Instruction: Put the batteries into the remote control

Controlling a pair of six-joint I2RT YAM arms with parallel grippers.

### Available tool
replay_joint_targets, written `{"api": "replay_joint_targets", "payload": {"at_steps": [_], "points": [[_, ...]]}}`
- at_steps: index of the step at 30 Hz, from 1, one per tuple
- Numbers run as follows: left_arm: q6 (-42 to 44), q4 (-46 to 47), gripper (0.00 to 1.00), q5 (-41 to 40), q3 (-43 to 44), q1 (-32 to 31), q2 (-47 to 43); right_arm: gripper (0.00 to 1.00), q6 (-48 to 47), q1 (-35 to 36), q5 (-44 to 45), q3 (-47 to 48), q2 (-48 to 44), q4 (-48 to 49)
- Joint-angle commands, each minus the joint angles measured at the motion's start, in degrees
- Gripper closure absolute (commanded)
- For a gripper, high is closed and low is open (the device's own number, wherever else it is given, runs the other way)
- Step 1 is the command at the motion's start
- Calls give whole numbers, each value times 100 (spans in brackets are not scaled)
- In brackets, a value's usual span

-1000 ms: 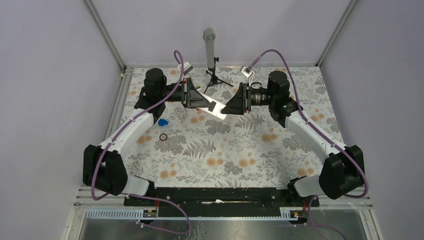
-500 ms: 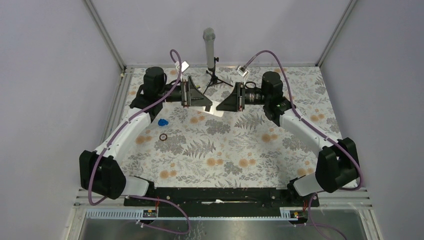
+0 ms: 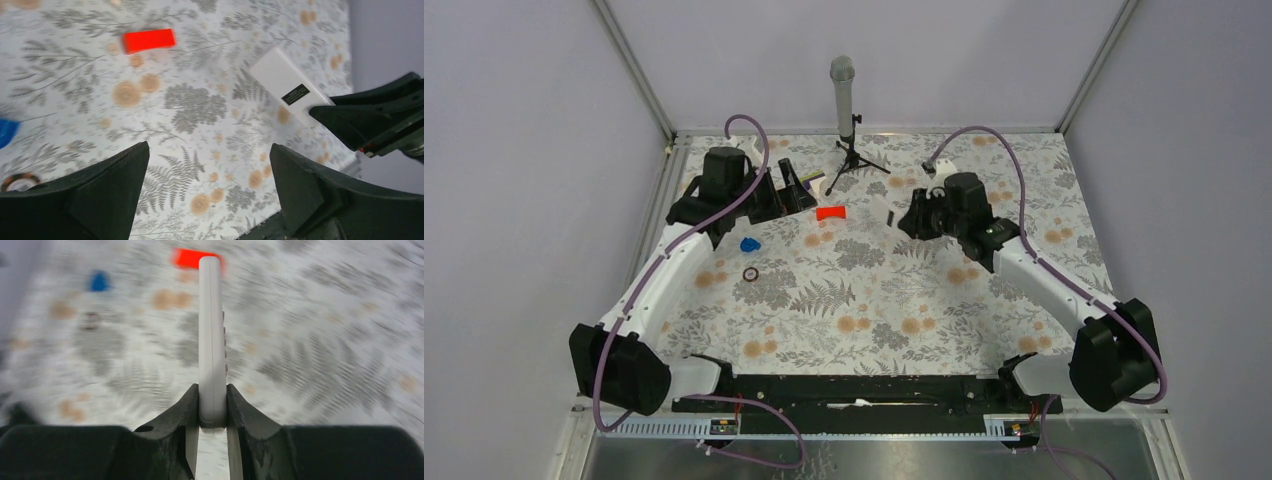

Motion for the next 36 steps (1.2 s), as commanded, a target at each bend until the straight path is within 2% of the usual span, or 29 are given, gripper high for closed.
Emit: {"api": "replay_joint_targets", "payload": {"at_steps": [1, 4, 9, 18, 20, 24, 30, 32, 36], "points": [[137, -220, 1, -1360, -76, 23, -393, 100, -921, 185, 3123, -536, -20, -428], [105, -221, 1, -1516, -123, 23, -513, 100, -1089, 467, 4388, -642, 217, -406], [118, -220, 1, -1684, -223, 23, -709, 100, -1117, 1048, 5425, -527, 1053, -661], [180, -258, 1, -1877, -324, 23, -959, 100, -1141, 1889, 5458, -156, 2403, -1059], [194, -290, 1, -1905, -328, 26, -979, 91, -1116, 2104, 5431, -34, 2712, -1173], [222, -387, 1, -1951, -296, 40, -1005, 67, -988, 2261, 5121, 94, 2958, -1309], [288, -647, 1, -1995, -104, 74, -1020, 23, -878, 2259, 4367, 407, 2254, -1702], [317, -769, 1, -1909, 48, 76, -972, 16, -779, 2229, 4076, 593, 1928, -1860], [299, -1120, 1, -2089, 373, 78, -851, 8, -536, 1970, 3768, 774, 1223, -1939]]}}
